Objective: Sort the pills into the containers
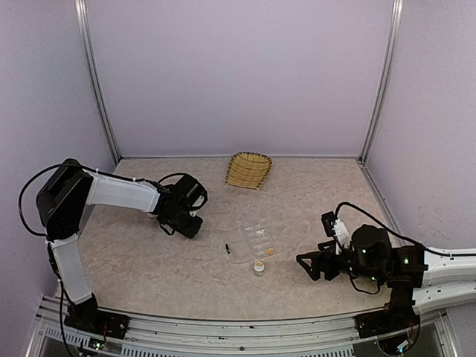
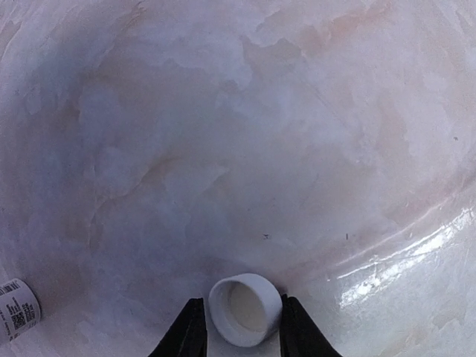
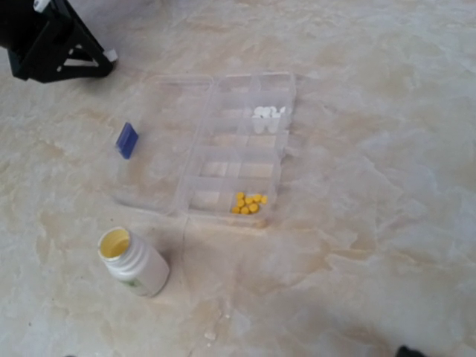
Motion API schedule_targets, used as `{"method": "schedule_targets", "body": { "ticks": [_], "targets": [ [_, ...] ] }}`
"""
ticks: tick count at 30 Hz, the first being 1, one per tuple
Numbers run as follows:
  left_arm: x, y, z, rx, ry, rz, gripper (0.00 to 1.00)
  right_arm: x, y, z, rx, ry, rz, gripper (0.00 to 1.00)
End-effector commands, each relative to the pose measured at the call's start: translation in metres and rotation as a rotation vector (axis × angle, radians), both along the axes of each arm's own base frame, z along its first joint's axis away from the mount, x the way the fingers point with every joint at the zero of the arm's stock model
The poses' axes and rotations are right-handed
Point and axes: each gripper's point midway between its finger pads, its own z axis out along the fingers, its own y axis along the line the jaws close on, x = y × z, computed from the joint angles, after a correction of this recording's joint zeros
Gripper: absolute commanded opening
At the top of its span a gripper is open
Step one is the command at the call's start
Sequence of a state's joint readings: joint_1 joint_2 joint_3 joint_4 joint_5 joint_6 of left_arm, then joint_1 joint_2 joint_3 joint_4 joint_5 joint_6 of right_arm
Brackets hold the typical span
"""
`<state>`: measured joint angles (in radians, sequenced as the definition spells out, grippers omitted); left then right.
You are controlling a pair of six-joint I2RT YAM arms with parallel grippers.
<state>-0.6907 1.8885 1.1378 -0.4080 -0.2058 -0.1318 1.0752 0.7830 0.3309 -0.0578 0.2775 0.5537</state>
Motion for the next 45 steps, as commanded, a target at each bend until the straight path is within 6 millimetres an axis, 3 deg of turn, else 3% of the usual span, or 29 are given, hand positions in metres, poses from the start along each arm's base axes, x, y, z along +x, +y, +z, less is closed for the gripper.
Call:
{"method": "schedule_targets", "body": {
  "ticks": [1,12,22,31,45],
  "targets": [
    [0.004,-0.002,-0.004,-0.038,0.025,0.001,0.31,0.001,-0.002,0.0,0.016,0.003,-0.012,0.91],
    [0.008,-0.007,0.003,-0.078,0.007,-0.013,0.15,0.002,-0.002,0.003,0.013,-0.003,-0.011,0.91],
    [0.004,-0.022,0.022,-0.183,-0.012,-0.052,0.11,0.002,0.0,0.008,0.011,-0.009,-0.003,0.91],
    [-0.019,-0.047,0.045,-0.315,0.0,-0.134,0.12,0.002,0.008,0.014,0.012,-0.023,0.034,0.91],
    [-0.078,-0.07,0.053,-0.511,0.207,-0.234,0.15,0.0,0.017,0.01,0.015,-0.006,0.066,0.92]
  ]
}}
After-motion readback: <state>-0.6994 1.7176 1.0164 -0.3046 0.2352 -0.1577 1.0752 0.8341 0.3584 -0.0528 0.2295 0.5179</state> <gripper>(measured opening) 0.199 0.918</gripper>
